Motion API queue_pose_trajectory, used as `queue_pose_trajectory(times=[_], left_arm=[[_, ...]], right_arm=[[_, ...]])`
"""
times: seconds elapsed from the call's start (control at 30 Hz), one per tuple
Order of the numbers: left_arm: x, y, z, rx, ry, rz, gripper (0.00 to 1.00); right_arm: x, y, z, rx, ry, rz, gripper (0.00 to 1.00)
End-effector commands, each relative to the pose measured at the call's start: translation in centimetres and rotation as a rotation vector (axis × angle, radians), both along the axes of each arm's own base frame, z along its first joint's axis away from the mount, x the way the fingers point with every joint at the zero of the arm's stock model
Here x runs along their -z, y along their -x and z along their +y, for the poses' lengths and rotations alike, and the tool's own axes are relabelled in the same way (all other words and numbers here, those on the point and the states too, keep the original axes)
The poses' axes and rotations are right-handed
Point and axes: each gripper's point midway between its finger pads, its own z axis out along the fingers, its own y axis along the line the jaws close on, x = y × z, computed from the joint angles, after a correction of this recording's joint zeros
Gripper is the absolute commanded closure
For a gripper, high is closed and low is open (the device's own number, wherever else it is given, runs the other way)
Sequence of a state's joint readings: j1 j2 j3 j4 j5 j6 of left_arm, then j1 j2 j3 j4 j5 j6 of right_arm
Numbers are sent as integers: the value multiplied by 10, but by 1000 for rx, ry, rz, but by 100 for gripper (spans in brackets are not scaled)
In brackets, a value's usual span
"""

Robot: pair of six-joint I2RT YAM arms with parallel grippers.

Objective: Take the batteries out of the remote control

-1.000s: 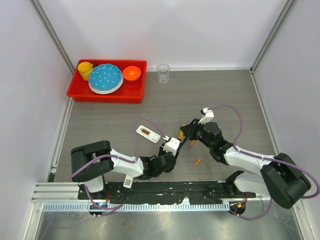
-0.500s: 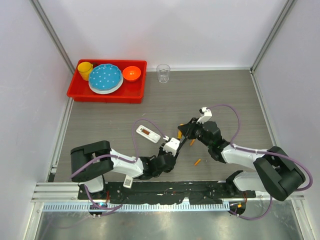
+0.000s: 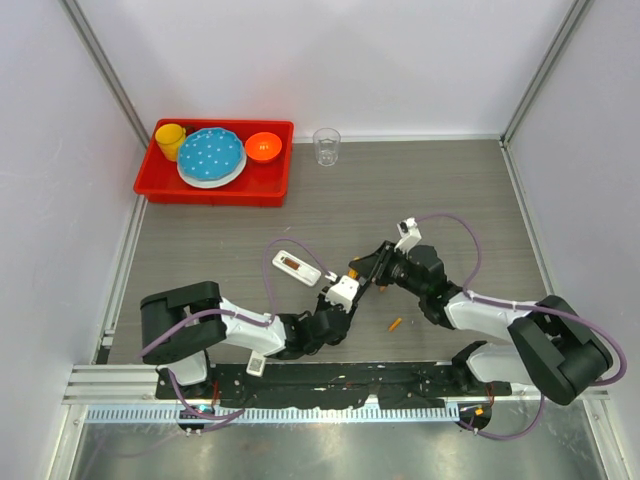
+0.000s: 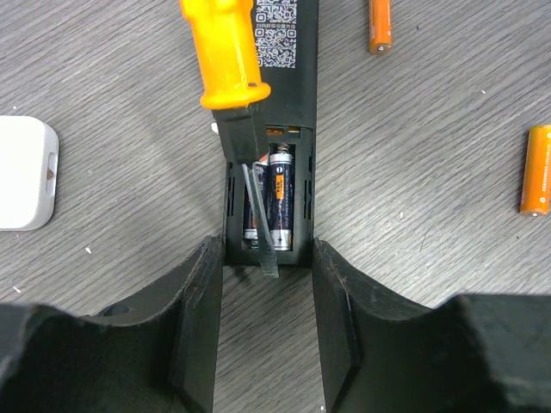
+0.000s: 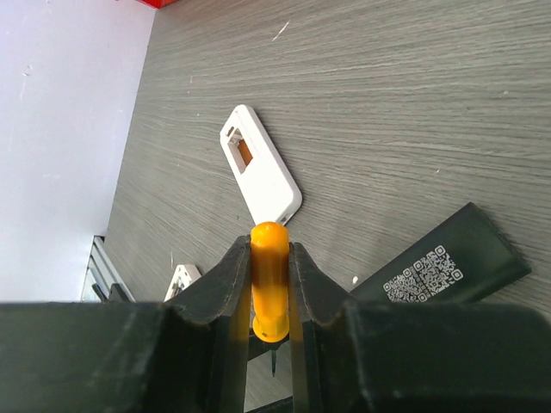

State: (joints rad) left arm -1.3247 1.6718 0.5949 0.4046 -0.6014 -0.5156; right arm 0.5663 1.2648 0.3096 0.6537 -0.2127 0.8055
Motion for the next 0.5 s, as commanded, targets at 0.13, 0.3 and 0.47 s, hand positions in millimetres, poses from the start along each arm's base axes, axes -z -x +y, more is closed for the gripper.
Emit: queue_pose_trajectory(times=[0.13, 0.3, 0.47], left_arm=[[46, 27, 52, 54, -180, 147, 97], [40, 13, 63, 35, -191, 136, 89], [41, 7, 64, 50, -206, 145, 75]], right_arm=[[-25, -19, -17, 81, 43, -92, 99], [-33, -28, -28, 125, 77, -136, 99], [-39, -34, -31, 152, 78, -168, 99]])
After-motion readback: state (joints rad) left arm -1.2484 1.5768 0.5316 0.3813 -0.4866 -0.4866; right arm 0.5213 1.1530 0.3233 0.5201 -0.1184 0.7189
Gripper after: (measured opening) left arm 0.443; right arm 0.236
